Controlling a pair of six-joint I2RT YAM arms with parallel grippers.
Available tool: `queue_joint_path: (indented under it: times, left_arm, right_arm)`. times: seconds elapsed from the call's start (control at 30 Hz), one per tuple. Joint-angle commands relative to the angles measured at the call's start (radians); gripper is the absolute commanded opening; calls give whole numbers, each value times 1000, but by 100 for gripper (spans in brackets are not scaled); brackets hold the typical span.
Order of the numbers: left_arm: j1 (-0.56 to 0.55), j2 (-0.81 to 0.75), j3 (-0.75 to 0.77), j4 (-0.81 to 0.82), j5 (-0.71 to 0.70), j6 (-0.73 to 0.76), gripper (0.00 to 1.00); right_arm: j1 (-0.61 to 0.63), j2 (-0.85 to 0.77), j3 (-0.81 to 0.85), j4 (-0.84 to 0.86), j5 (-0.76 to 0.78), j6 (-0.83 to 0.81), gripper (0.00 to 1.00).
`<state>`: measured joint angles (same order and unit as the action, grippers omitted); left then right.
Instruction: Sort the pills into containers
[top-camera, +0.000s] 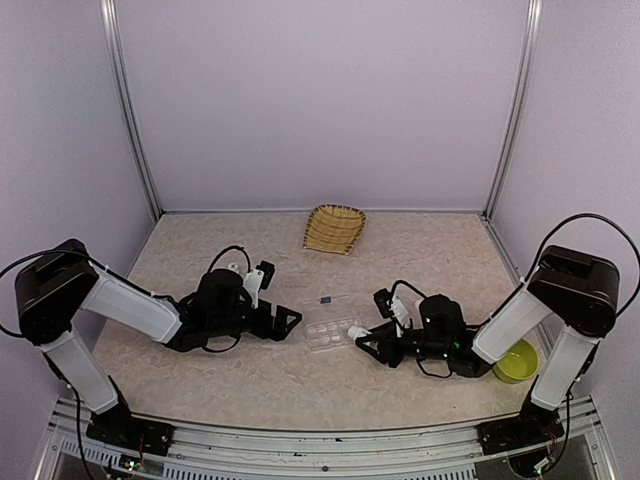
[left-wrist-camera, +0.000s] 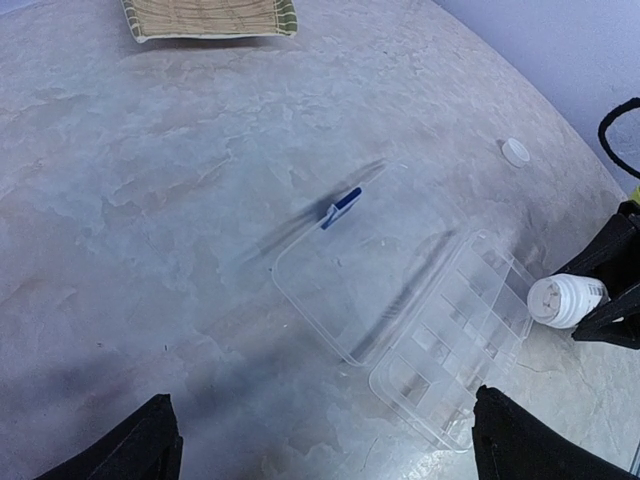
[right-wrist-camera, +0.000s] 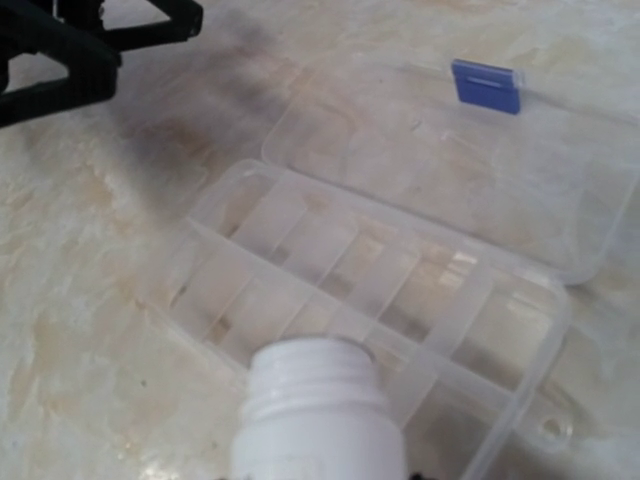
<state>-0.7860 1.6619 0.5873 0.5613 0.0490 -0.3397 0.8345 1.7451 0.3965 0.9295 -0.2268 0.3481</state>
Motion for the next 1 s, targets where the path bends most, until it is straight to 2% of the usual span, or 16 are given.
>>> queue_joint_path:
  times: [0.0, 0.97]
  left_arm:
    - [5, -4, -7, 25, 15, 3, 99]
    - [10, -5, -6, 20, 20, 3, 99]
  right_arm:
    - [-9, 11, 19, -18, 14, 8, 20]
    - [-8, -55, 60, -207, 32, 4, 19]
